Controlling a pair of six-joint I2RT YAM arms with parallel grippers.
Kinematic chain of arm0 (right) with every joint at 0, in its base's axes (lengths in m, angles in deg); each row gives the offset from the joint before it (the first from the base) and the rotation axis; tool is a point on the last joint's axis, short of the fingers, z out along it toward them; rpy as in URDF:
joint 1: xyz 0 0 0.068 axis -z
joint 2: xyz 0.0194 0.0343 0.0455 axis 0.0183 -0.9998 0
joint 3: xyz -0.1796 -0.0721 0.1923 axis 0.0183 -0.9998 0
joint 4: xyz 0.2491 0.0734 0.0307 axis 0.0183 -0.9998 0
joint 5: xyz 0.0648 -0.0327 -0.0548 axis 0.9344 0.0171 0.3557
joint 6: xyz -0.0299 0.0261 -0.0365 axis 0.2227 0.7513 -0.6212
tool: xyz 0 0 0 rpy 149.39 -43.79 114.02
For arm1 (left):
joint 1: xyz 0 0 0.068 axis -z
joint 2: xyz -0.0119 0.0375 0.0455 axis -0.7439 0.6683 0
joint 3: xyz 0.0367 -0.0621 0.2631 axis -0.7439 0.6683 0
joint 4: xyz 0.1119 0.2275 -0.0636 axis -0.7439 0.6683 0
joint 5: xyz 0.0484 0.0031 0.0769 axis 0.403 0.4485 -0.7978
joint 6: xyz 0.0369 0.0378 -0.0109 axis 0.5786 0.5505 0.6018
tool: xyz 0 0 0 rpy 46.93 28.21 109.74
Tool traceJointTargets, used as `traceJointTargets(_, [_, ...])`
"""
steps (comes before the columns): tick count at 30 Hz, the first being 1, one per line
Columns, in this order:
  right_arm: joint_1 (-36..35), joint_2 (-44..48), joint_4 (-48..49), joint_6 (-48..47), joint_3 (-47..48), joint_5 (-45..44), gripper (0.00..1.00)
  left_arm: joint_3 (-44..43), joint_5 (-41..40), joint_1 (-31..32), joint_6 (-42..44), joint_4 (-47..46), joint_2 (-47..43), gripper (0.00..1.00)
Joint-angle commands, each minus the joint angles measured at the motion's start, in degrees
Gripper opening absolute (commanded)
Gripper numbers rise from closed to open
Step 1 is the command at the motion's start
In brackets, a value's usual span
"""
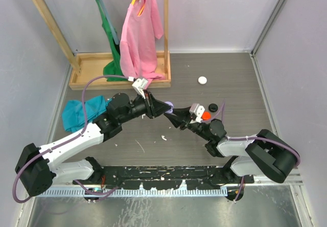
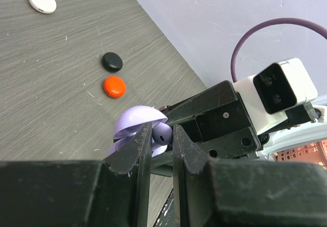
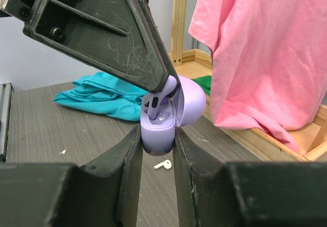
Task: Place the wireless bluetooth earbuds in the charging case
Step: Place the earbud in the charging case.
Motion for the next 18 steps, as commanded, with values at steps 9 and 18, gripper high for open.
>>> traceJointTargets(9, [-0.2,1.7,5.5,0.1,0.4,-1.7,0.01,-0.2,-4.4,2.6,3.0,1.1,-2.2,0.15])
traceJointTargets(18, [-0.3,2.4,5.5,-0.1,-0.1,-3.1,0.01,0.1,-12.1,5.5,5.0,4.2,-3.9,0.2])
